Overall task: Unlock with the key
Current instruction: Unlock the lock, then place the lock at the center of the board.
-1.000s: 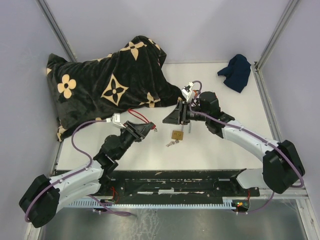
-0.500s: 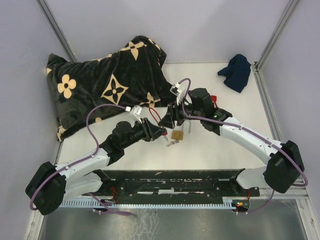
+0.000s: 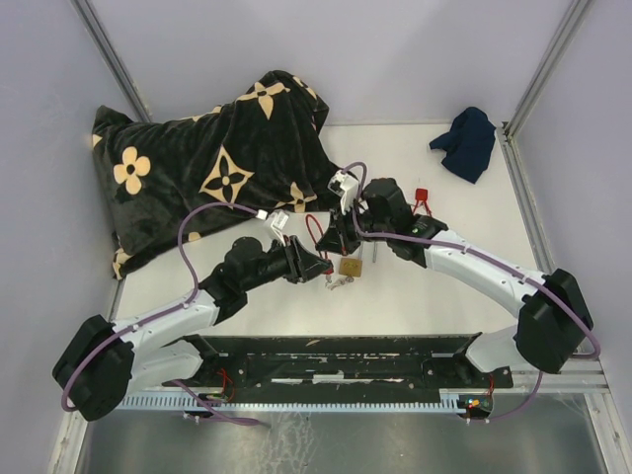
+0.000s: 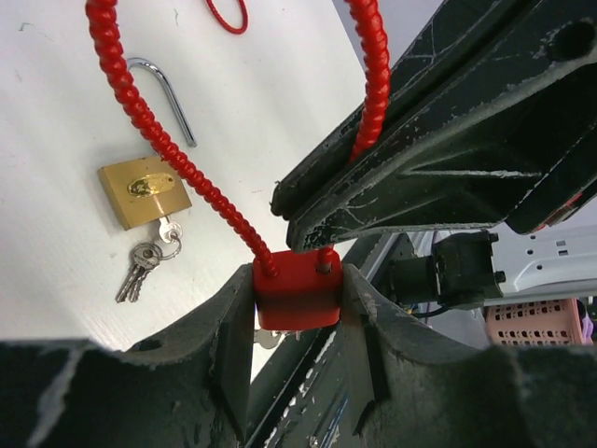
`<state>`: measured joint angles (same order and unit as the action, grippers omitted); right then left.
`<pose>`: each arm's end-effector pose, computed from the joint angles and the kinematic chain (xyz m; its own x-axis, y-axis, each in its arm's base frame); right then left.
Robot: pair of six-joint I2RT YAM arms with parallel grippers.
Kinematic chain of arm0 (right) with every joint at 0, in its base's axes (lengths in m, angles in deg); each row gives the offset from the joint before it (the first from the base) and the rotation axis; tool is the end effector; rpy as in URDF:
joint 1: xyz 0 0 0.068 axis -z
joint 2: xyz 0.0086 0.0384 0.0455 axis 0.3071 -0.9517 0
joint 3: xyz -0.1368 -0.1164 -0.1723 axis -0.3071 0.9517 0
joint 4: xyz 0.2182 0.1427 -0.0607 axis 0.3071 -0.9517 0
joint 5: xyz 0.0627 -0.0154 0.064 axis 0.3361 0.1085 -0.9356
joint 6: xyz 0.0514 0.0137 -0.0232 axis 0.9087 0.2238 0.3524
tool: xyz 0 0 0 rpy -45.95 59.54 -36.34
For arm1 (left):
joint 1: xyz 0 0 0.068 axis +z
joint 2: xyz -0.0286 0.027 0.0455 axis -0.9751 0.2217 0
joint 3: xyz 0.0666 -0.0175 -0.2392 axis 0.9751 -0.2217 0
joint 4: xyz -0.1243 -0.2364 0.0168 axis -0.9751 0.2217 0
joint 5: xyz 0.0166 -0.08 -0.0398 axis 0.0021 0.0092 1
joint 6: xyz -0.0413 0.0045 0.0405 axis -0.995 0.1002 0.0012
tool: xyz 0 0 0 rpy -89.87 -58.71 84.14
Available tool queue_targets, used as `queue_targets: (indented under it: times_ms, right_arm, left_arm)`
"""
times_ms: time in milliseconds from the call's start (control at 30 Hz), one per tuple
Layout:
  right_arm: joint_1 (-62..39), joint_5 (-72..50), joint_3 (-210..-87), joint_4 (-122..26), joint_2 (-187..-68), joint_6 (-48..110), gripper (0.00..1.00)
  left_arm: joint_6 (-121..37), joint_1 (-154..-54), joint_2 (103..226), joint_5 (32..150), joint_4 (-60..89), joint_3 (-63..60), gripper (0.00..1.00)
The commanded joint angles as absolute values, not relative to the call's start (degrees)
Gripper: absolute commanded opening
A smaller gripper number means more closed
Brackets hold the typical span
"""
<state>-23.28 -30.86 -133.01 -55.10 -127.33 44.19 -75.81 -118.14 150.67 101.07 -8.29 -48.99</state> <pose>0.2414 0.2362 0.2610 -0.6414 -0.1592 -0.7505 -0.7110 0.4909 0.5035 0.1827 -0.1758 0.1971 -0.7137 -0.2713 -0.6457 0.4921 0.4618 -0.7379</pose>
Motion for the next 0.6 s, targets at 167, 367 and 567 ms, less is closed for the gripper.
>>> queue_targets:
  times_ms: [167,367,567]
  right_arm:
    - [-20.77,-20.73,-135.43,-46.07,-119.85,46.81,0.02]
    - [-18.55,-17.19,-134.54,-46.20,-116.50,45.86,0.02]
    - [-17.50,-13.73,-134.58,-56.67,-117.23,41.29,0.38]
  left_arm:
    - [-68.32,-121.95,152.66,104.65,-0.46,-43.56,0.03]
    - [-65.55,-122.93,152.96,102.85,7.38,-42.79,0.03]
    - [-61.73,-122.96,153.95,91.19,20.80,-36.71,0.03]
